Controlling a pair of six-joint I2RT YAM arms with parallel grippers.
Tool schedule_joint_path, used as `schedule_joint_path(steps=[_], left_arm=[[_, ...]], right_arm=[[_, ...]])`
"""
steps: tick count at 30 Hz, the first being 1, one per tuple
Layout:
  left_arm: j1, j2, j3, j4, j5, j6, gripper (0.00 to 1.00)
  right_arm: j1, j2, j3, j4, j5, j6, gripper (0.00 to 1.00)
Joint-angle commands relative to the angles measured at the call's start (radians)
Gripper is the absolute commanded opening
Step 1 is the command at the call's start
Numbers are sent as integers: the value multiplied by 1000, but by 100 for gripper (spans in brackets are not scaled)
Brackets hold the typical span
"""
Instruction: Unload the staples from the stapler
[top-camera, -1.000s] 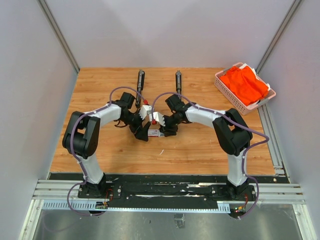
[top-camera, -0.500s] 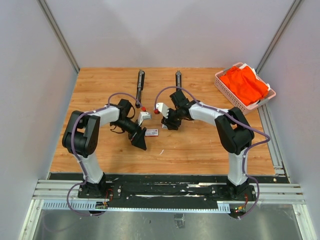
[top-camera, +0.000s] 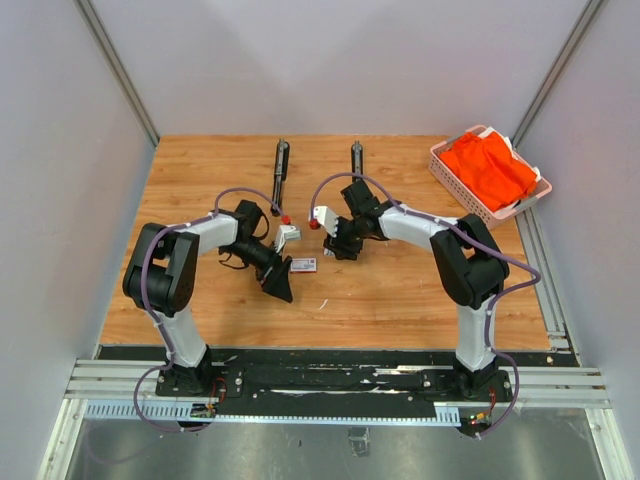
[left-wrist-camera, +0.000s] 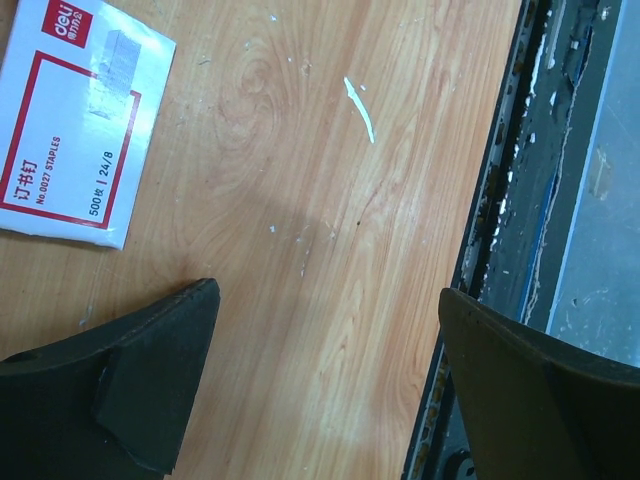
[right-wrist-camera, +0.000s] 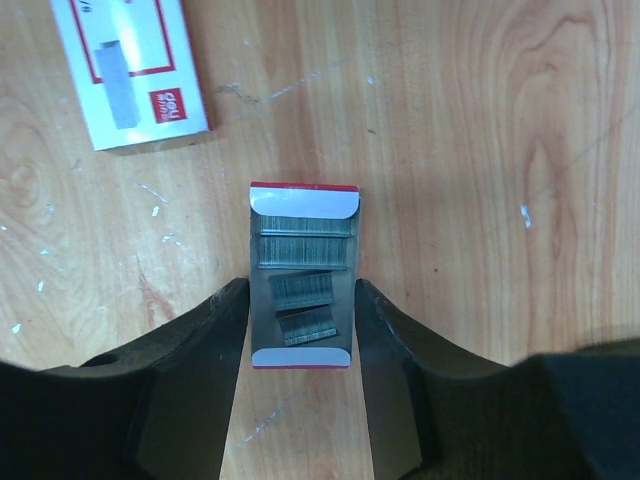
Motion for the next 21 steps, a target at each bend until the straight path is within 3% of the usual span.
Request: schedule_joint_path(steps=[1, 14, 21], left_arm=[[25, -9, -17, 49, -42, -61, 98], [92, 10, -2, 208, -8, -322, 98], [92, -41, -63, 486, -122, -645, 98]], right_arm=[[-2, 4, -48, -62, -85, -69, 49], [9, -74, -123, -43, -124, -89, 49], [18, -67, -146, -21, -120, -91, 49]])
